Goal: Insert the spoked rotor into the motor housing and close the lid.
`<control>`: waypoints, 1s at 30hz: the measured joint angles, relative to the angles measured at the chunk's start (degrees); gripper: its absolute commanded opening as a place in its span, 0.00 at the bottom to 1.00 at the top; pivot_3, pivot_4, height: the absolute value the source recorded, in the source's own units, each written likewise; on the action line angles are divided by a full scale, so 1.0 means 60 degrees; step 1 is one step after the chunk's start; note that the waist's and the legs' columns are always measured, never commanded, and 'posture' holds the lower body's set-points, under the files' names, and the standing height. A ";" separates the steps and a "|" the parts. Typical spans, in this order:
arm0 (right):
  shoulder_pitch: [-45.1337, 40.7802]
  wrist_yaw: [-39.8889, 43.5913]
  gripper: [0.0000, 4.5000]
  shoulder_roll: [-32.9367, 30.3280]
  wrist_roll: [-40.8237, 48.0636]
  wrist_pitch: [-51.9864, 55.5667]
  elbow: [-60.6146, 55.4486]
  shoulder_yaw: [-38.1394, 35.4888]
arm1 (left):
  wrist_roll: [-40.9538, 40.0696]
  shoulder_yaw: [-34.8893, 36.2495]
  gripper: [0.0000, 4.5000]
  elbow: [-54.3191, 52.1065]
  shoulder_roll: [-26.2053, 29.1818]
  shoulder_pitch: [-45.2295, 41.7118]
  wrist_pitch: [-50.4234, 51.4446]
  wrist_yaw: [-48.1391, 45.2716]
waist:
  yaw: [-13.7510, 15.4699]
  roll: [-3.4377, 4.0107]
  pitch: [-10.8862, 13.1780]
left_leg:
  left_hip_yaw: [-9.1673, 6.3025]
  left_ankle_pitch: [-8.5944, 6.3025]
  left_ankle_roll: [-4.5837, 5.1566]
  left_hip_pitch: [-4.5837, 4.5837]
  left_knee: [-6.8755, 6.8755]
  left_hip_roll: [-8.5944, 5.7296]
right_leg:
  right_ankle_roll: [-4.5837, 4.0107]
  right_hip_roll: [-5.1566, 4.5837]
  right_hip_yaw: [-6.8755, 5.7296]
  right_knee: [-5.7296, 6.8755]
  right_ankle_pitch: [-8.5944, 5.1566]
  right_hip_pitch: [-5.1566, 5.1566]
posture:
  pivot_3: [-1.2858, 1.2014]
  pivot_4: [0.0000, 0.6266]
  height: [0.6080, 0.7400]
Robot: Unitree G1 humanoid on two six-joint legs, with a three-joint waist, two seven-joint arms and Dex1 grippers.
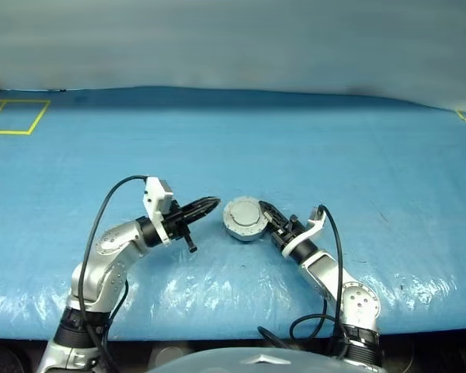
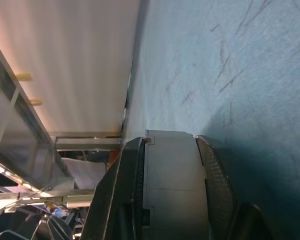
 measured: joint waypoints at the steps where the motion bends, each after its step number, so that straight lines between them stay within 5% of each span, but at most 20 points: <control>1: -0.0003 0.0061 0.28 0.0000 0.0003 -0.0002 -0.0075 0.0008 | -0.0400 0.0302 0.00 0.0000 -0.0072 0.0039 0.0174 0.0092 | -0.0001 0.0001 0.0009 | -0.0002 0.0000 0.0000 -0.0004 0.0004 -0.0002 | 0.0001 0.0004 -0.0004 0.0000 0.0000 -0.0003 | 0.52 0.24 1.00; 4: -0.0184 0.0119 0.28 0.0021 0.0212 -0.0023 -0.0367 0.0009 | -0.1187 0.0948 0.14 -0.0017 -0.0062 0.0435 0.0719 0.0376 | -0.0022 0.0016 0.0022 | -0.0001 0.0000 0.0000 -0.0004 0.0006 -0.0012 | 0.0001 0.0004 -0.0004 0.0004 0.0001 -0.0003 | 0.52 0.24 1.00; 15: -0.0708 0.0120 0.28 0.0028 0.0923 -0.0083 -0.1151 0.0618 | -0.3463 0.1485 0.96 -0.0015 -0.1355 0.1238 0.1818 0.1053 | 0.0031 0.0014 0.0037 | -0.0025 0.0001 -0.0001 -0.0023 0.0032 -0.0022 | 0.0005 0.0003 -0.0013 0.0010 0.0006 -0.0001 | 0.52 0.24 1.00; 30: -0.0938 0.0122 0.28 -0.0711 0.1402 0.0110 -0.1753 0.1461 | -0.4071 0.0912 0.99 0.0082 -0.2049 0.0973 0.2508 0.1566 | 0.0056 0.0015 0.0037 | -0.0033 0.0002 -0.0002 -0.0046 0.0102 -0.0031 | 0.0032 0.0010 -0.0016 0.0019 0.0023 0.0007 | 0.52 0.24 1.00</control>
